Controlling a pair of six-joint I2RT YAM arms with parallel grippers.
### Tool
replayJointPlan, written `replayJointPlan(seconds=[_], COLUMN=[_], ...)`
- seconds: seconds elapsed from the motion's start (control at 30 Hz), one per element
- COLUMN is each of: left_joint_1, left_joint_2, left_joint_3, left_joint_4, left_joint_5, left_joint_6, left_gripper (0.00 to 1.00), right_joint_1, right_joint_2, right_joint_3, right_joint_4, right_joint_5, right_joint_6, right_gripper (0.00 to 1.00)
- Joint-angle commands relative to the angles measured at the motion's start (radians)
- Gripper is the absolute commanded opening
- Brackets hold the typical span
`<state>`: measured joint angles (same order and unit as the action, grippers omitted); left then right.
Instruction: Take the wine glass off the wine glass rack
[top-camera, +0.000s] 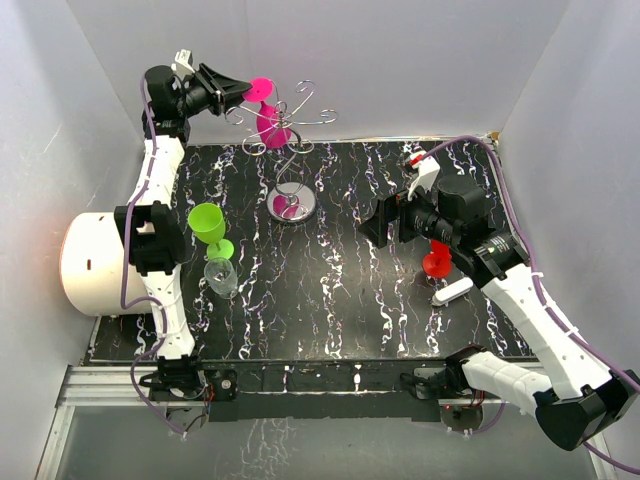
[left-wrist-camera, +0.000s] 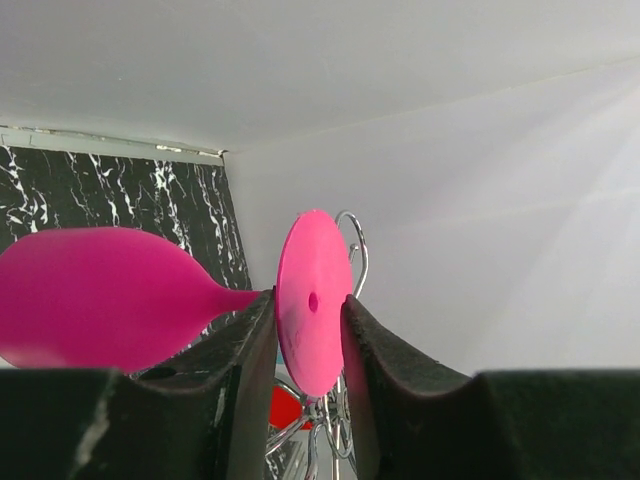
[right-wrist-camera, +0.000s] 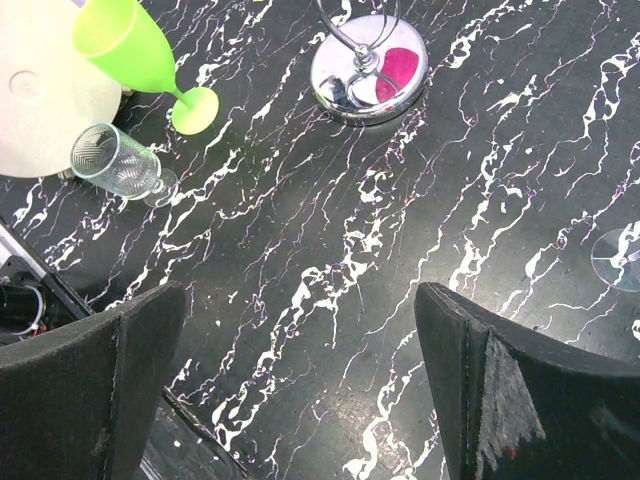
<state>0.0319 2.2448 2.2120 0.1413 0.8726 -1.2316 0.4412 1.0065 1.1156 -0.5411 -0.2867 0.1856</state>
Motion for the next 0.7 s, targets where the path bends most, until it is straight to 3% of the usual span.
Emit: replayJointPlan(seconds=[0.0,0.37,0.67], left_joint_1=[0.003,0.004,0.003], left_joint_2=[-0.114,-0.107,-0.088], left_joint_3=[-0.017,0.02,0.009], left_joint_4=[-0.004,-0.027,0.09], left_joint_5=[0.023,0.005,-0.017], left_joint_6=[0.009,0.002,-0.107], left_gripper=[0.27,0.12,0.05], right_joint_1=[0.003,0.004,0.004], right_joint_2=[-0.028,-0.029,-0.016], right_joint_3=[0.006,0.003,0.009], right_joint_4=[0.069,0.078,0.085], right_joint_5=[-0.003,-0.011,-0.016], right_joint_6=[0.003,0.012,0.015], right_gripper=[0.98,0.98,0.98])
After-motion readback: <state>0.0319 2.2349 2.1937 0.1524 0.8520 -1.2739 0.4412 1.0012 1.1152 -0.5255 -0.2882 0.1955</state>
